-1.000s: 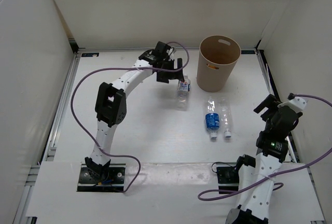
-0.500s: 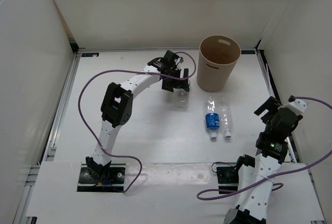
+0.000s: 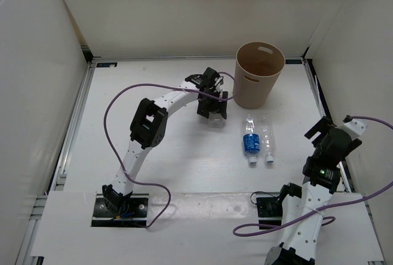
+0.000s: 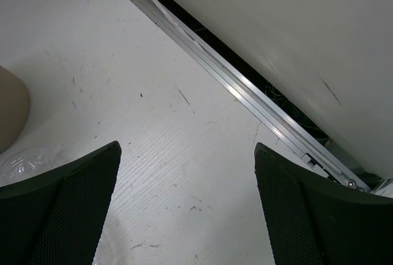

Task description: Put the plastic bottles in the bin

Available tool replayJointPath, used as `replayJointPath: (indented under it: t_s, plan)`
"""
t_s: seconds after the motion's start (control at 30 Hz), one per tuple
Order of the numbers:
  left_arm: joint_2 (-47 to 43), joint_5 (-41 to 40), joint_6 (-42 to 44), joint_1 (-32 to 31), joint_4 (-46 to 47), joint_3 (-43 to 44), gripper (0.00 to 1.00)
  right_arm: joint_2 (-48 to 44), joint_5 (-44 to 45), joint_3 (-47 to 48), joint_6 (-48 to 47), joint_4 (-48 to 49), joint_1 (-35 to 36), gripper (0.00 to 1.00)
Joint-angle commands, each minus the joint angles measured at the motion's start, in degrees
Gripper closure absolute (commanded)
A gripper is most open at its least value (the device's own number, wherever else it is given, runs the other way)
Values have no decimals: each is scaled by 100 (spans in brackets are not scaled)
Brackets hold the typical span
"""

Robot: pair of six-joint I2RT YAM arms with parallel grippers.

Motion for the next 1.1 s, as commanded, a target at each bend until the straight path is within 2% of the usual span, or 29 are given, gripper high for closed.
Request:
replayJointPath:
  t_s: [0.0,0.03,0.07,0.17,0.27,0.4,0.47,0.53,0.6,0.63,0.73,0.77,0.83,0.87,1.07]
  plan:
    - [-171,-69,35,149,-272,-50,16,-29,133,1,-44,46,-45,10]
    - [-250,-70,35,185,-281,-50,26,-37,106,-8,-35,38,-45,10]
    - [-329,-113,44,255,-299,-41,29,-29,-7,-34,34,64,-62,10]
    - [-593,-455,18,413,-273,-76,30,-29,-140,-52,157,99,-63,10]
    - [-1215,-850,70,537,-97,-147,30,-3,-263,-96,219,169,-62,10]
    - [-1717,-1141,-43,782,359,-112,32,-2,-343,-158,211,319,-54,10]
    - [-1902,-1037,-166,906,877,81,33,33,-351,-166,202,363,-71,10]
    - [-2008,-660,-263,1046,1840,256,32,50,-386,-175,211,424,-71,10]
    - [-1956,146,-438,1143,2623,380,30,59,-404,-184,184,477,-63,10]
    - [-1712,646,-839,1213,2967,685,30,85,-404,-201,193,512,-63,10]
    - [-1116,1098,-1360,1214,3225,1863,34,138,-378,-202,193,600,-71,10]
    - [-999,1152,-1475,1196,3530,2370,36,138,-369,-193,184,609,-97,10]
    - [-779,1135,-2055,1161,3865,2542,37,173,-343,-193,202,661,-133,10]
    - [-717,1082,-2257,1083,4389,2621,37,199,-369,-202,193,671,-176,10]
    - [-279,634,-2180,687,4395,3210,37,235,-404,-193,149,732,-265,10]
